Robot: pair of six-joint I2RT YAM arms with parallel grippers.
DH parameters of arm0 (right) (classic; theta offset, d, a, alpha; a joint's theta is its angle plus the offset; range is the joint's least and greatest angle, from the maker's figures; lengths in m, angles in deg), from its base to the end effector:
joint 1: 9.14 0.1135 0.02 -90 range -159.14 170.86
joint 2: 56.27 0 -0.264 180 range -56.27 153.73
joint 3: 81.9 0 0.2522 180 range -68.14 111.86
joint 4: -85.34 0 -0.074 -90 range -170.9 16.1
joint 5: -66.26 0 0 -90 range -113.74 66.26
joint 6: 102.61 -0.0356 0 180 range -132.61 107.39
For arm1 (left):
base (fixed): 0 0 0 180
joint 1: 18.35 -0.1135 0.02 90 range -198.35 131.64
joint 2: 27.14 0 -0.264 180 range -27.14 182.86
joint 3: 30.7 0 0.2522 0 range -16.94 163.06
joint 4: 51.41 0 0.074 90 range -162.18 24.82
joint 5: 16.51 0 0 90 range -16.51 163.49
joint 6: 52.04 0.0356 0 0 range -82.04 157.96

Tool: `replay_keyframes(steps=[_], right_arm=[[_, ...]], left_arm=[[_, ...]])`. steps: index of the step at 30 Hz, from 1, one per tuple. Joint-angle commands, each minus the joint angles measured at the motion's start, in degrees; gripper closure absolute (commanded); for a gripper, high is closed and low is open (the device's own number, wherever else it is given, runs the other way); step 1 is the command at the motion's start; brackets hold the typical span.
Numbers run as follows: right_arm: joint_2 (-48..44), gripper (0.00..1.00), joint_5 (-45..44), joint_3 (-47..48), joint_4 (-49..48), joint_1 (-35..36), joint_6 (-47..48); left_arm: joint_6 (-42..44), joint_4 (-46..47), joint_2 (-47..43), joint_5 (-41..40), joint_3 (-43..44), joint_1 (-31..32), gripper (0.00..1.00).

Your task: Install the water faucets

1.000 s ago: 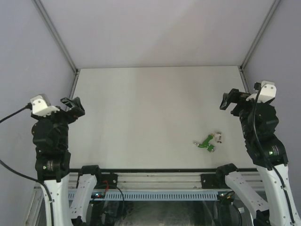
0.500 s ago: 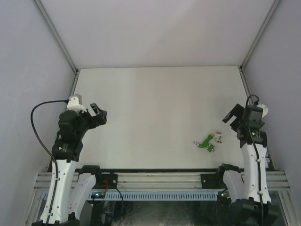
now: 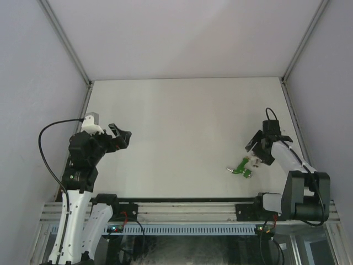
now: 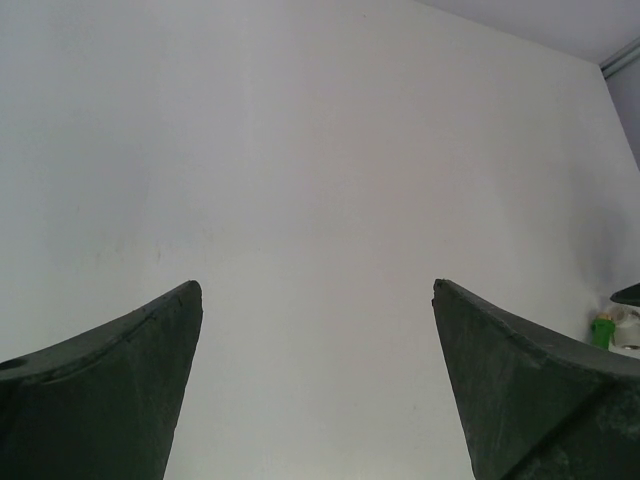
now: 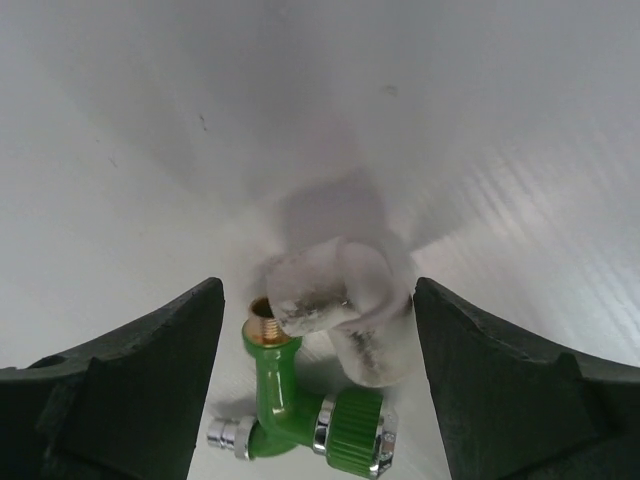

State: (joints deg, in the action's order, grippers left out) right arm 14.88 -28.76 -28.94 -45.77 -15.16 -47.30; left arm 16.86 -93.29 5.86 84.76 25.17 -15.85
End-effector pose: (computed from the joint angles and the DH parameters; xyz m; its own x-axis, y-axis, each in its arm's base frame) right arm 0.2154 -0.0258 0.1838 -0.6744 0.6412 -0.3661 0.6351 0.7567 0.1554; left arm 0.1335 -0.0128 0.3198 -0.3855 -0.3366 -0.8592 0.0950 0.9117 -0.3998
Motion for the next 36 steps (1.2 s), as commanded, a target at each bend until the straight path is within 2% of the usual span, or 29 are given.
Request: replay_keyframes(steps=[1,4,13,16,19,24,28,30,32,33,36], right_arm=[[3.12,0.25,-6.39,0.2,-3.82,3.2,-3.75],[3.98,0.26,-8.39,0.2,-3.76,4.08,-4.12],[1.4,0.36,-9.34,-0.7,-2.99,5.14,-4.12],[0.24,0.27,-8.78,-0.82,-1.45,5.14,-4.07],[-0.46,0.27,-6.8,-1.47,-1.33,5.14,-4.05],[0.0,0.41,-5.63,-2.75,-3.08,4.92,-3.38],[0.03,0.42,-5.24,-3.68,-4.53,4.31,-3.93],[-0.19,0.51,-4.88,-3.81,-5.81,4.21,-3.82],[-0.39,0.52,-4.92,-3.8,-7.06,3.99,-3.65],[-0.38,0.59,-4.81,-3.77,-7.91,3.74,-3.26],[-0.17,0.65,-5.61,-3.05,-9.53,3.71,-1.2]], left_arm=[[-0.02,2.66,-0.55,4.44,-1.43,-3.5,0.0],[1.55,1.12,-0.39,2.16,-1.03,-4.24,0.0],[1.33,1.4,0.49,4.5,-1.06,-4.45,0.0],[1.33,1.4,0.61,4.64,-0.91,-4.51,0.0],[1.18,1.4,0.71,4.77,-1.0,-4.42,0.0],[0.93,1.4,0.25,4.65,-1.41,-4.44,0.0],[0.74,1.47,-0.18,4.64,-1.77,-4.5,0.0],[0.63,1.57,-0.46,4.68,-1.9,-4.45,0.0],[0.5,1.69,-0.7,4.87,-2.13,-4.4,0.0],[0.38,1.82,-0.84,5.06,-2.31,-4.43,0.0],[0.19,2.31,-0.76,5.52,-2.51,-4.46,0.0]])
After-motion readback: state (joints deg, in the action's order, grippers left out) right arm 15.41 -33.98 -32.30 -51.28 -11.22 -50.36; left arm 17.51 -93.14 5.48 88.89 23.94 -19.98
